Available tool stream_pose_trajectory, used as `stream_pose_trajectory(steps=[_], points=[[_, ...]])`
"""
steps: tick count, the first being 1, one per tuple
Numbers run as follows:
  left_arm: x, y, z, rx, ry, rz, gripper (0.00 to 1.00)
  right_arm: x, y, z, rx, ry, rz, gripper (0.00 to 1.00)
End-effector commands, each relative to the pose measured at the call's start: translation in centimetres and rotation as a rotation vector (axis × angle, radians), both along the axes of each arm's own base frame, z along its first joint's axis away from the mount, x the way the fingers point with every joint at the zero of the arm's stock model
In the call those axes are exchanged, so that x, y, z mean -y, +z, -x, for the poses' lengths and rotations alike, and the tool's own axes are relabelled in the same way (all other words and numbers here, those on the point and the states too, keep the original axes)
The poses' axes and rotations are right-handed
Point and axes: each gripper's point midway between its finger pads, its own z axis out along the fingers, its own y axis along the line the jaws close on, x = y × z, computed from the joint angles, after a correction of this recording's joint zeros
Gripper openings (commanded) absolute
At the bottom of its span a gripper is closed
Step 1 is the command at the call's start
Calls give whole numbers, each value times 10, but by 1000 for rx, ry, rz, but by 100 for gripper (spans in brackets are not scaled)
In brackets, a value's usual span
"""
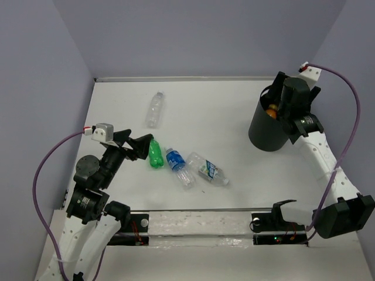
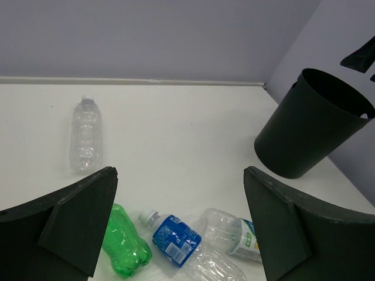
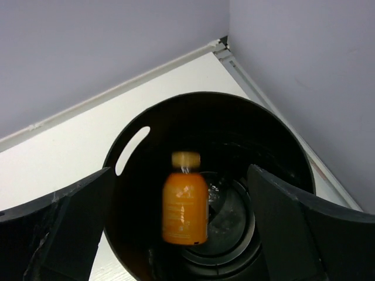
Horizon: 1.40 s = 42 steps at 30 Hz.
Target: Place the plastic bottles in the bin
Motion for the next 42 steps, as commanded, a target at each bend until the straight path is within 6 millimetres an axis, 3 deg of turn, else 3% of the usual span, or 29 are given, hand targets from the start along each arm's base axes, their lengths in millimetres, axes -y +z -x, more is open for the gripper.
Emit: stream_pose_trajectory(steps=[1, 4, 7, 8, 9, 10, 11, 12, 13, 14, 19, 21, 26, 32, 42], points=[[1, 24, 4, 59, -17, 18, 99, -1, 59, 24, 183, 46, -24, 100], [1, 24, 3, 58, -14, 18, 99, -35, 56, 30, 159, 259, -77, 99], [0, 23, 2, 55, -7, 16, 99, -114, 25, 42, 57, 566, -167, 100], [0, 22, 1, 51, -6, 13, 99, -135, -1, 46, -14, 624, -163, 99], [1, 20, -1, 43, -4, 10, 99, -174, -18, 60, -67, 737, -155, 99], [2, 19, -1, 39, -7, 10, 99, -195, -35, 68, -119, 802, -144, 99], [1, 17, -3, 33, -4, 6, 99, -219, -69, 79, -229, 892, -121, 96], [2, 16, -3, 28, -6, 4, 99, -234, -84, 89, -283, 946, -103, 96], [1, 17, -4, 28, -1, 4, 99, -260, -100, 112, -350, 1058, -58, 97], [1, 16, -4, 25, 0, 3, 99, -269, -112, 121, -394, 1089, -43, 97], [0, 16, -5, 24, 10, 2, 99, -282, -162, 138, -567, 1175, 75, 100], [0, 15, -6, 21, 11, 3, 99, -295, -177, 153, -631, 1283, 74, 100], [0, 14, -7, 16, 9, 1, 99, -304, -204, 159, -725, 1330, 115, 100], [0, 14, -6, 19, 8, -2, 99, -315, -222, 149, -770, 1329, 161, 100], [2, 16, -4, 25, -3, 1, 99, -332, -230, 133, -782, 1337, 213, 97]])
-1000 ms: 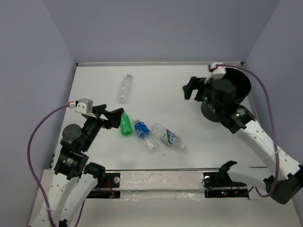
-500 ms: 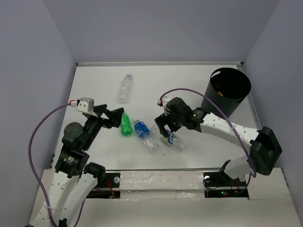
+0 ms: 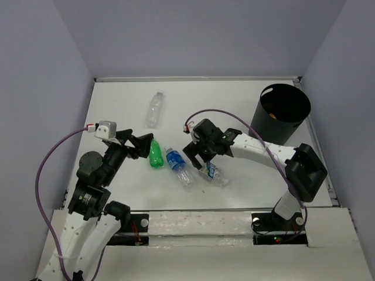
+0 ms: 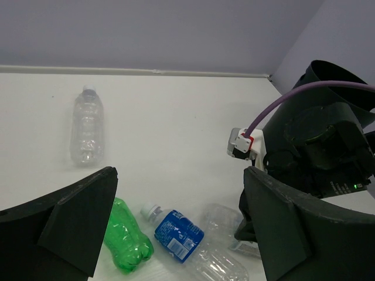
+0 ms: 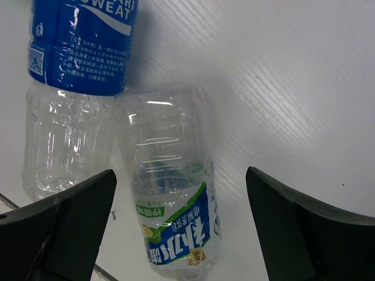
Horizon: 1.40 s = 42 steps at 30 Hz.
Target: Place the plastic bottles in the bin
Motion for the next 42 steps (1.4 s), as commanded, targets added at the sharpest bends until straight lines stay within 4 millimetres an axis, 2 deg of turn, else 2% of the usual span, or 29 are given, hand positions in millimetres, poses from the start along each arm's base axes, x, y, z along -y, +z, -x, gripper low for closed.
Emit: stream_pose_trajectory(steps=[1, 5, 7, 10, 12, 14, 15, 18, 19, 22, 23, 25, 26, 27, 28, 29, 30, 31, 32, 34, 35, 38, 40, 42], points=[[-1, 25, 3, 64, -5, 16, 99, -17, 11, -10, 41, 36, -14, 97], [-3, 27, 4, 71, 3, 18, 99, -21, -7, -15, 21, 24, 20, 94], [-2, 27, 4, 71, 1, 19, 99, -16, -11, -25, 55, -13, 58, 90], [-2, 27, 4, 71, -3, 19, 99, -13, -13, -30, 76, -27, 76, 69], [-2, 27, 5, 72, -3, 20, 99, -10, -7, -33, 100, -43, 77, 50], [-2, 27, 5, 72, -3, 20, 99, -6, 3, -36, 129, -62, 75, 46], [-2, 28, 5, 75, -3, 21, 99, -4, 9, -37, 145, -75, 71, 46], [-2, 28, 5, 75, -5, 20, 99, 3, 48, -45, 234, -123, 30, 45], [-1, 28, 5, 74, -9, 18, 99, 4, 77, -48, 288, -147, -15, 45], [-1, 27, 5, 72, -10, 19, 99, 22, 138, -70, 465, -275, -49, 43], [-1, 28, 5, 75, -10, 21, 99, 45, 183, -86, 597, -395, -65, 41], [-1, 27, 5, 73, -8, 21, 99, 69, 232, -101, 726, -515, -125, 40], [-1, 28, 6, 74, -8, 22, 99, 97, 277, -112, 848, -629, -188, 40], [-1, 28, 6, 76, -10, 22, 99, 98, 297, -112, 892, -655, -268, 40], [-1, 28, 6, 76, -7, 21, 99, 129, 314, -122, 974, -739, -246, 40], [-2, 28, 6, 75, -4, 20, 99, 145, 342, -127, 1058, -817, -324, 40], [-2, 28, 6, 76, -5, 21, 99, 165, 354, -129, 1098, -880, -340, 40], [-2, 28, 6, 77, -5, 23, 99, 197, 364, -137, 1144, -969, -334, 40], [-1, 28, 6, 77, -10, 21, 99, 216, 375, -140, 1192, -1039, -359, 40], [0, 28, 6, 75, -14, 21, 99, 244, 380, -148, 1237, -1114, -356, 40], [0, 28, 6, 77, -17, 20, 99, 266, 388, -150, 1284, -1171, -360, 40], [0, 29, 8, 81, -20, 22, 99, 300, 382, -153, 1346, -1255, -288, 41], [1, 30, 8, 83, -23, 24, 99, 314, 373, -154, 1356, -1296, -260, 42], [1, 30, 8, 84, -25, 24, 99, 326, 355, -156, 1353, -1324, -250, 45]])
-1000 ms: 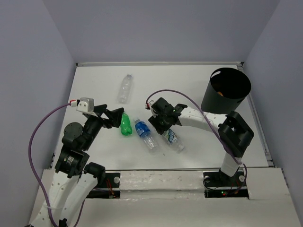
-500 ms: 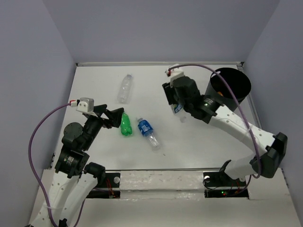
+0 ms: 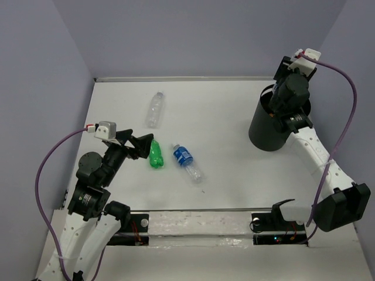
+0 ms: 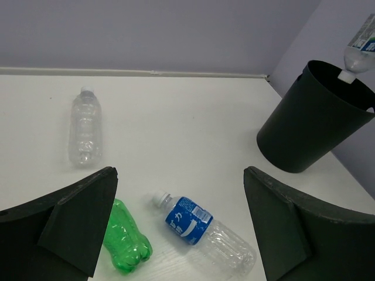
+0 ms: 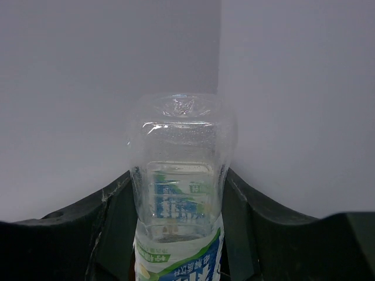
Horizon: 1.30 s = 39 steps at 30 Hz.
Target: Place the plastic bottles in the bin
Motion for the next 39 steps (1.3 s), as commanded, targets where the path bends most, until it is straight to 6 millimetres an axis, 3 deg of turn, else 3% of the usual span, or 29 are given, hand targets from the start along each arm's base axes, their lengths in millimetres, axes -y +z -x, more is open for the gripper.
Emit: stream_pose_trajectory(steps=[1, 2, 4, 5, 6, 9, 12, 15, 17, 18, 19, 21, 25, 28, 39], points=[[0, 29, 7, 82, -20, 22, 99, 30, -8, 2, 94, -102, -40, 49], [0, 28, 7, 80, -19, 21, 99, 30, -15, 0, 86, -104, -42, 54], [0, 28, 6, 78, -19, 20, 99, 38, -16, 3, 78, -143, -45, 92], [1, 28, 6, 77, -20, 18, 99, 38, -22, 2, 49, -142, -38, 92], [1, 27, 6, 75, -22, 19, 99, 31, -13, 4, 77, -90, -81, 98], [0, 29, 6, 79, -19, 21, 99, 15, -10, 17, 79, 30, -172, 99], [-1, 28, 5, 76, -10, 20, 99, -33, -25, 21, 10, 272, -212, 99], [0, 26, 3, 68, -8, 17, 99, -124, -56, 34, -122, 628, -260, 99], [-1, 23, 1, 58, -4, 14, 99, -172, -98, 42, -259, 757, -236, 99], [-2, 24, 1, 60, 1, 13, 99, -213, -115, 58, -322, 870, -216, 100], [-4, 23, -1, 56, 15, 13, 99, -241, -152, 64, -435, 934, -186, 100], [-6, 23, -1, 56, 29, 13, 99, -292, -189, 94, -566, 1070, -130, 100], [-11, 25, -1, 62, 53, 19, 99, -345, -260, 131, -790, 1194, -4, 100], [-10, 23, -3, 52, 50, 15, 99, -367, -286, 139, -872, 1242, 56, 100], [-9, 23, -2, 52, 42, 14, 99, -379, -370, 121, -1100, 1134, 159, 98]])
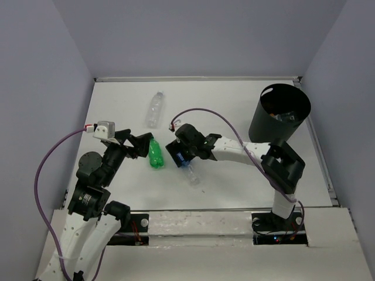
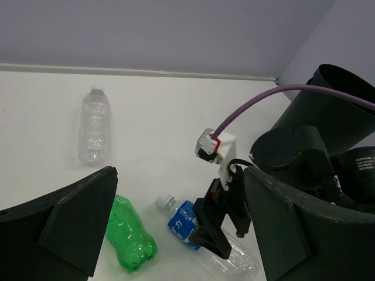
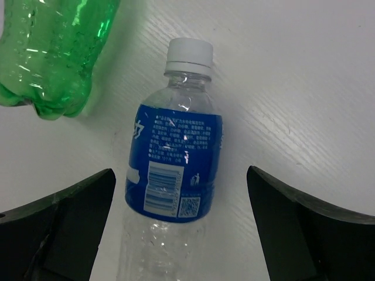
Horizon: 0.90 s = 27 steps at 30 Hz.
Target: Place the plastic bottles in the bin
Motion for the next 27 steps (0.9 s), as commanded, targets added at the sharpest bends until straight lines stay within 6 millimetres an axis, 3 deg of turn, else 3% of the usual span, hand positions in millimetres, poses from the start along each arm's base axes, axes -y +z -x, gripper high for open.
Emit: stream_pose_trajectory(steps=[1, 4, 8, 11, 13, 14, 16, 17, 18, 19, 20, 22, 23, 24, 25, 27], points=[[-2, 24, 1, 60, 4, 13, 99, -12, -10, -8, -17, 14, 29, 98], [-2, 25, 2, 62, 4, 14, 99, -22, -17, -15, -22, 11, 39, 92], [-2, 26, 3, 66, 3, 17, 99, -27, -14, -24, -8, -5, 51, 65], [-2, 26, 3, 69, -2, 16, 99, -22, 19, -37, 79, -58, 30, 51], [-1, 27, 3, 69, -6, 16, 99, -13, 45, -45, 150, -95, 24, 47], [0, 27, 3, 69, -9, 16, 99, 3, 80, -59, 229, -167, -1, 45], [0, 27, 4, 70, -12, 17, 99, 29, 118, -77, 309, -256, -29, 45], [1, 27, 4, 70, -16, 17, 99, 64, 159, -96, 402, -369, -74, 45], [0, 27, 5, 72, -15, 16, 99, 85, 181, -105, 459, -422, -99, 44], [1, 28, 5, 74, -19, 20, 99, 112, 228, -108, 560, -503, -198, 44], [1, 28, 5, 74, -19, 20, 99, 134, 253, -111, 626, -557, -242, 45], [1, 29, 6, 79, -22, 21, 99, 201, 300, -120, 792, -712, -277, 44], [1, 28, 6, 78, -25, 19, 99, 226, 333, -122, 890, -782, -377, 44], [2, 29, 7, 81, -28, 20, 99, 254, 353, -113, 945, -835, -423, 44], [2, 29, 7, 80, -31, 21, 99, 294, 363, -116, 999, -939, -408, 44], [2, 30, 8, 85, -31, 21, 99, 329, 378, -116, 1080, -1043, -421, 44]])
